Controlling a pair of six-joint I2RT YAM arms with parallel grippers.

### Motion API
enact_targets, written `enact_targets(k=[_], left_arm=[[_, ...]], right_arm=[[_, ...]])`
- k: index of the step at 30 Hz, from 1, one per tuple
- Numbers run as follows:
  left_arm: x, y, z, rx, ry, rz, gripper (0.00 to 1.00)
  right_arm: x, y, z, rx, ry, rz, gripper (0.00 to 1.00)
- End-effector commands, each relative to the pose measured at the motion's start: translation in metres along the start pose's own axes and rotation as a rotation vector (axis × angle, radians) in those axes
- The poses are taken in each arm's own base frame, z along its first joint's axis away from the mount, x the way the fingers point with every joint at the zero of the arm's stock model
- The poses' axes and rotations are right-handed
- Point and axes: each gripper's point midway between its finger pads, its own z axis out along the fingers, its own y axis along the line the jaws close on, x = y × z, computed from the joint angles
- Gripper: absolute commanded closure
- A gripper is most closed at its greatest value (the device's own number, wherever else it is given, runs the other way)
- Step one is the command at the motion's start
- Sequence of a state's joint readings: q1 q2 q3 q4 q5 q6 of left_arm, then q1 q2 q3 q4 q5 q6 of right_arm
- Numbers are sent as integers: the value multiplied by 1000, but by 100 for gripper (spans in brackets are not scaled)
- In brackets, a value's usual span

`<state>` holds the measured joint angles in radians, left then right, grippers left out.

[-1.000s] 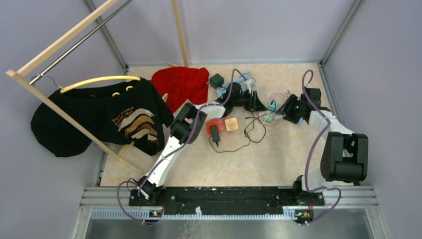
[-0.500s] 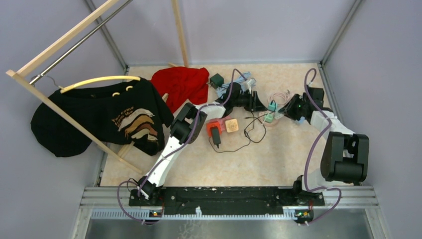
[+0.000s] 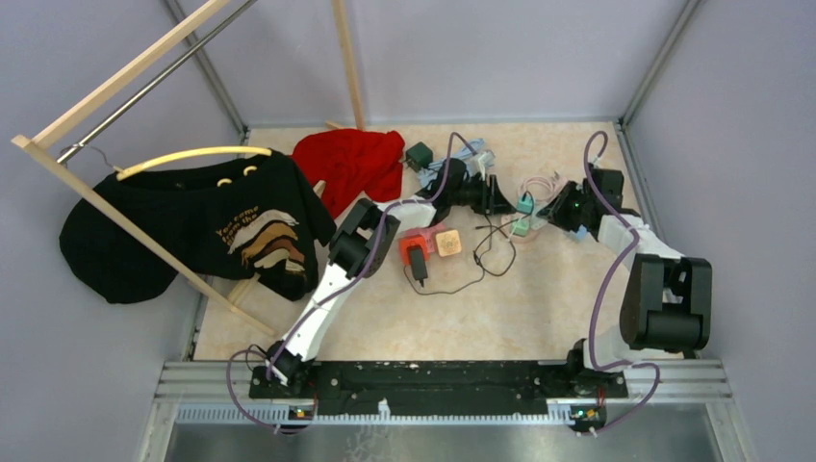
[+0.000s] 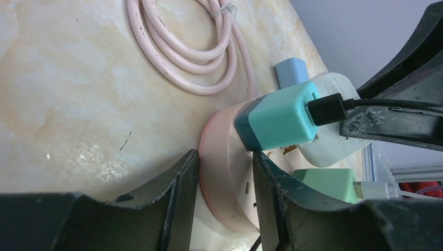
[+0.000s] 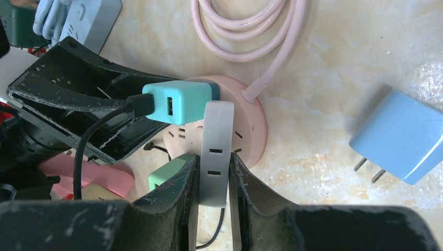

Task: Insert the plug
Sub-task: Pick up the socket from the center of the board.

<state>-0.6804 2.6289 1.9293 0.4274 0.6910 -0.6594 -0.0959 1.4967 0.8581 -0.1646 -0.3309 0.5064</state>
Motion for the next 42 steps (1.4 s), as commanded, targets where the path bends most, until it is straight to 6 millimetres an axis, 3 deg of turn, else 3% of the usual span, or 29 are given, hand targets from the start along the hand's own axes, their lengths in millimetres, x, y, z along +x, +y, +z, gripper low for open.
enact_targets(k=[1,18,26,28,33,37,42], left_arm=[[47,5,11,-16,111,-74,50],[56,1,17,31,128,-56,49],[58,3,22,41,129,-62,49],[59,4,23,41,129,-68,49],[61,5,22,36,138,-69,49],[61,6,22,31,137,-63,49],[61,6,22,31,137,-69,50]], right_arm=[[46,8,17,-23,139,-64,88],[55,38,35,-107,343,-174,91],[79,38,44,46,455,-287,94],[84,39,47,68,466,-310,98],[99,14,53,147,507,-319,100],[113,10,56,123,545,-319,100],[140,26,59,-29,595,-210,100]])
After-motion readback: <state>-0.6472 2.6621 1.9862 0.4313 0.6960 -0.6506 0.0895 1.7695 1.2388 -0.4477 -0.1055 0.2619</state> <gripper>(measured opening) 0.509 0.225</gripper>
